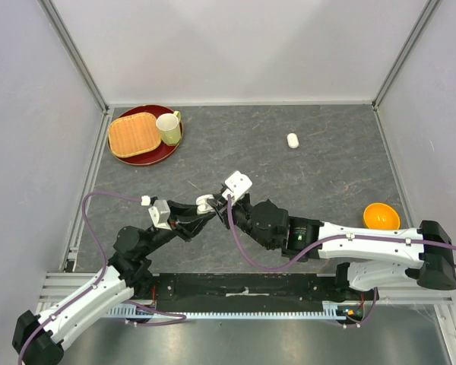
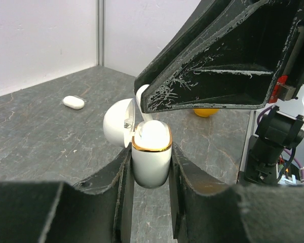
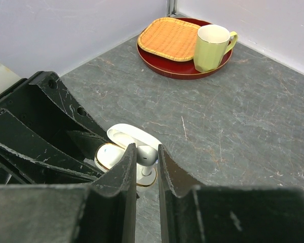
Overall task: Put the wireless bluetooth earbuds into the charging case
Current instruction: Place the earbud in the charging case.
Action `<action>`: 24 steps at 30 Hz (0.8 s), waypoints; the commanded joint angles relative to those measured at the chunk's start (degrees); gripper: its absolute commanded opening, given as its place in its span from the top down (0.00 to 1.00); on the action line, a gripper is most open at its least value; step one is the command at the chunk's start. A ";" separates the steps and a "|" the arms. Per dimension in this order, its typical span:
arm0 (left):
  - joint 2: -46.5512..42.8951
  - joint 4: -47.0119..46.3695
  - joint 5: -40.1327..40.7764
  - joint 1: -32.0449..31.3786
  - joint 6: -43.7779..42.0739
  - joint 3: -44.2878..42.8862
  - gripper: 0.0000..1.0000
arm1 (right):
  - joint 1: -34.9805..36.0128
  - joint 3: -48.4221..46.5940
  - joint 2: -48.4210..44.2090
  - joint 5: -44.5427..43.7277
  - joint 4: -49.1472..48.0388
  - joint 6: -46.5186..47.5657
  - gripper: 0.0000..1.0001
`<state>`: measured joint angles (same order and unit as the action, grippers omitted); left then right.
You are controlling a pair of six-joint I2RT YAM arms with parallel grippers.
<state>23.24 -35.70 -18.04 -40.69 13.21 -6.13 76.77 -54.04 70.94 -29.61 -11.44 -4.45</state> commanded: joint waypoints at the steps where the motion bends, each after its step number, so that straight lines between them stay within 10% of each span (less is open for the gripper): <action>1: -0.40 -6.04 4.33 0.17 -0.38 -0.64 0.98 | 0.57 -0.80 -0.27 1.04 4.94 1.37 1.00; 24: -0.75 -8.42 6.00 0.08 -1.17 0.33 0.98 | 0.66 -4.23 1.57 1.30 7.84 -2.14 0.98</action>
<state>23.09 -37.89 -15.75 -40.75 13.19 -5.26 76.82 -56.12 71.55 -29.56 -7.51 -5.23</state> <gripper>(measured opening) 0.352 0.232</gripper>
